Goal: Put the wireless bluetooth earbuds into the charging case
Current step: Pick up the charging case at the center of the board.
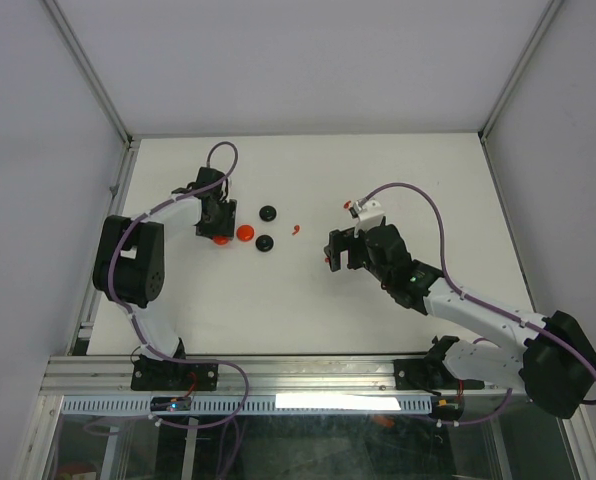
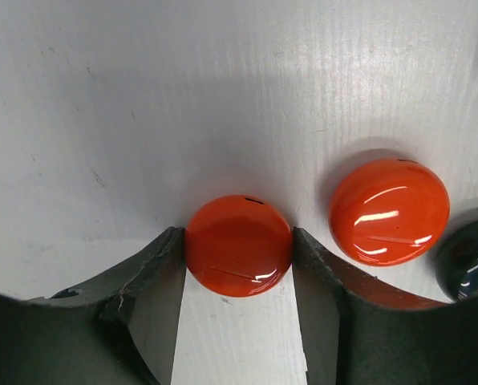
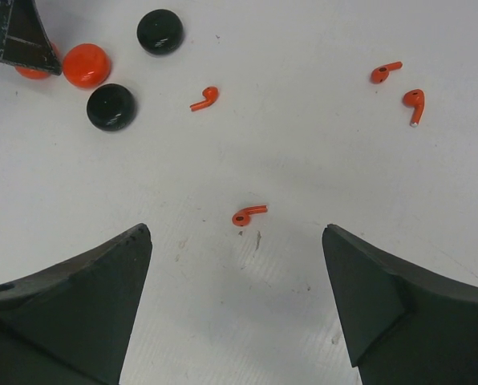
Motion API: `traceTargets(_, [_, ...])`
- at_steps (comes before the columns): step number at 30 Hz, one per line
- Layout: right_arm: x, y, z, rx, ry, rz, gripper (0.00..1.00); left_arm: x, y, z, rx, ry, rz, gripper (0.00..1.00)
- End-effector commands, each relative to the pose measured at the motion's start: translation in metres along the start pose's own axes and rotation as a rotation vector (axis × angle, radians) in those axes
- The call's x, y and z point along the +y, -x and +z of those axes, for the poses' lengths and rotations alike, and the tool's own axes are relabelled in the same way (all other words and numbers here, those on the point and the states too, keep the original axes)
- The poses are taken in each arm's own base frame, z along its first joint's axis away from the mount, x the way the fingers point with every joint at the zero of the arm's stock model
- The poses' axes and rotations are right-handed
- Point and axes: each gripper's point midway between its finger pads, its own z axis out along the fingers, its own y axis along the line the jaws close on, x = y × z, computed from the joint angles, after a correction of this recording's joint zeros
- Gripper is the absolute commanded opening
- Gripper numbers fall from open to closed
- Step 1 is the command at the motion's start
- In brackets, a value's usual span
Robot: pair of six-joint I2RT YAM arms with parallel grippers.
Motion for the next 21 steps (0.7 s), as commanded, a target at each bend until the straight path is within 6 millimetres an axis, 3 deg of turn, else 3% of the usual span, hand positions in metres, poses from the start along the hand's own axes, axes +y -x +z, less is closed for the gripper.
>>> traceTargets(1, [0.01, 0.028, -0.005, -0.094, 0.058, 0.005, 0.97, -0.014, 0.021, -0.026, -0.076, -0.082, 0.031, 0.33])
traceTargets(8, [0.024, 0.047, -0.021, -0.132, 0.139, -0.003, 1.0, -0.051, 0.036, -0.081, -0.225, -0.163, 0.189, 0.22])
traceTargets(15, [0.026, 0.076, -0.039, -0.152, 0.134, 0.038, 0.99, -0.098, 0.037, -0.148, -0.425, -0.249, 0.413, 0.22])
traceTargets(21, [0.031, 0.099, -0.062, -0.217, 0.173, 0.054, 1.0, -0.129, 0.025, -0.2, -0.59, -0.385, 0.597, 0.27])
